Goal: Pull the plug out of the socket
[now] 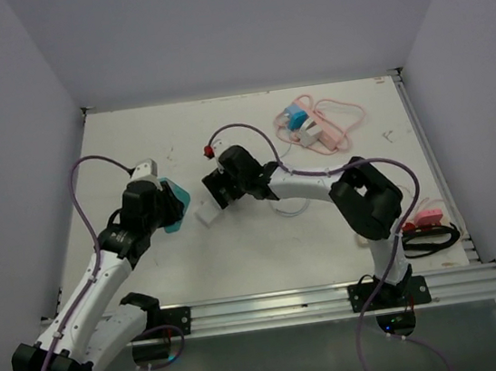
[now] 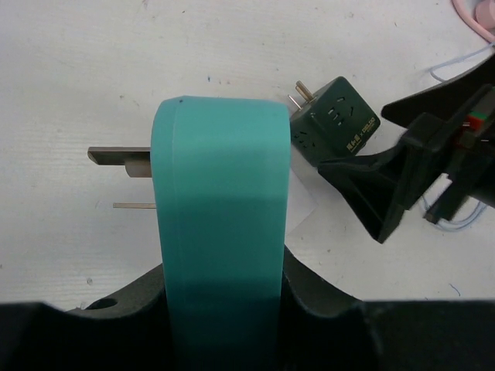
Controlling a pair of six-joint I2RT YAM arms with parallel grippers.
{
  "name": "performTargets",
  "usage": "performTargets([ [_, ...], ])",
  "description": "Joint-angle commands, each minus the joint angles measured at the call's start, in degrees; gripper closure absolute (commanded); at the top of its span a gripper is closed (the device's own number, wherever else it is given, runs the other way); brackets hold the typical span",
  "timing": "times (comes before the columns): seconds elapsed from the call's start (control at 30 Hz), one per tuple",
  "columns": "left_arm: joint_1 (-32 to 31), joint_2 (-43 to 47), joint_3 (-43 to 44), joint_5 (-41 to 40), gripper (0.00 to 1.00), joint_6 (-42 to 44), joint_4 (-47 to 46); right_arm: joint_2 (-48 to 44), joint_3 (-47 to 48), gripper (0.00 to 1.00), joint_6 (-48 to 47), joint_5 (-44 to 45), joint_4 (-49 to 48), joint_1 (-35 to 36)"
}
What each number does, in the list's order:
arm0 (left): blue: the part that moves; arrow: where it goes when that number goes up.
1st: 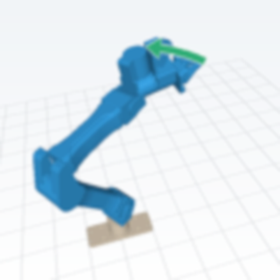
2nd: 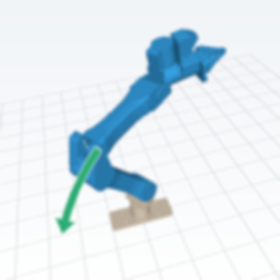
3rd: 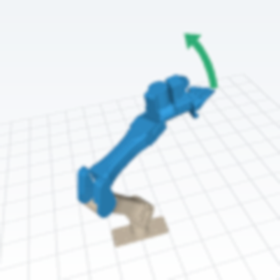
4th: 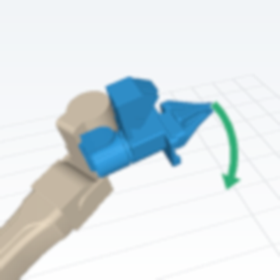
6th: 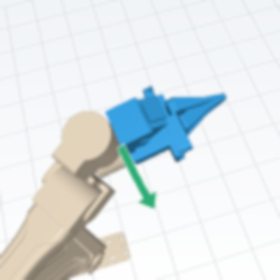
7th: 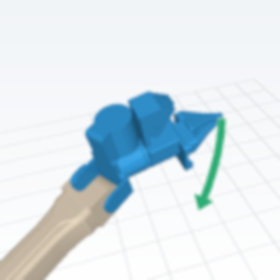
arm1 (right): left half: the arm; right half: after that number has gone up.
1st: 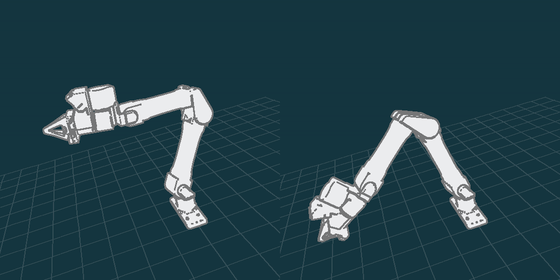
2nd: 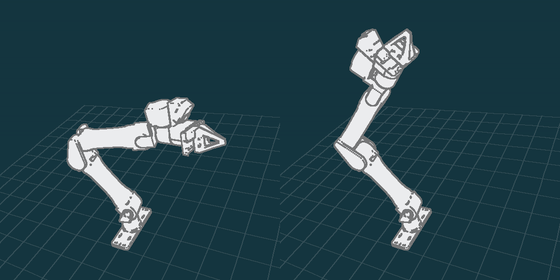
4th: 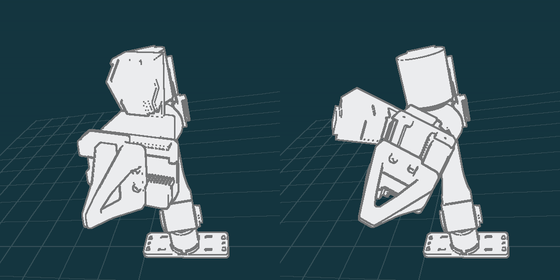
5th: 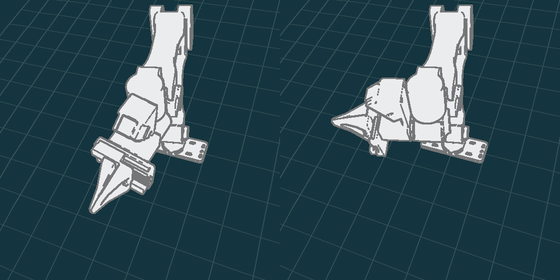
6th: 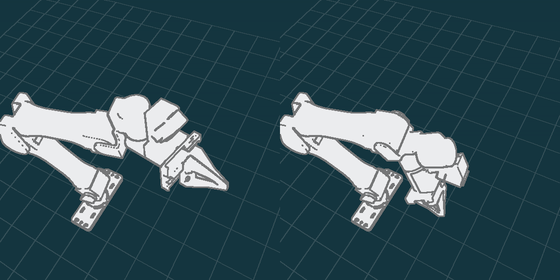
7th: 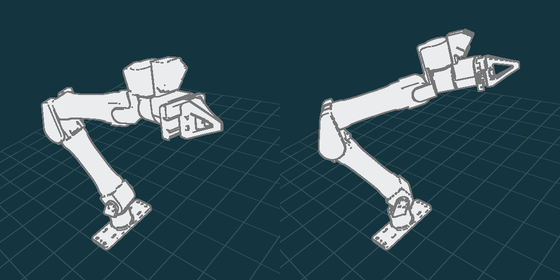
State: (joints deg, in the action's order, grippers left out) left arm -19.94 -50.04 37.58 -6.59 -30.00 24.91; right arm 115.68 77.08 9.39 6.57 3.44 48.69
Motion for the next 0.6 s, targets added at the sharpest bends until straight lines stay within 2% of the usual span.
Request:
performTargets([
  [0.0, 0.08, -1.10, 0.04, 0.52, 1.00, -1.20, -4.69, -9.76, 0.18, 0.01, 0.98, 1.08, 1.91, -0.26],
  [0.23, 1.75, -8.13, 2.31, 1.76, 1.00, -1.38, -8.82, -21.00, -2.54, 0.01, 1.16, 1.08, 8.67, -1.66],
  [0.57, 14.74, -28.51, 13.03, 6.32, 1.00, -4.54, -20.76, -36.12, -13.00, 0.01, 0.63, -3.49, 11.85, -9.56],
])
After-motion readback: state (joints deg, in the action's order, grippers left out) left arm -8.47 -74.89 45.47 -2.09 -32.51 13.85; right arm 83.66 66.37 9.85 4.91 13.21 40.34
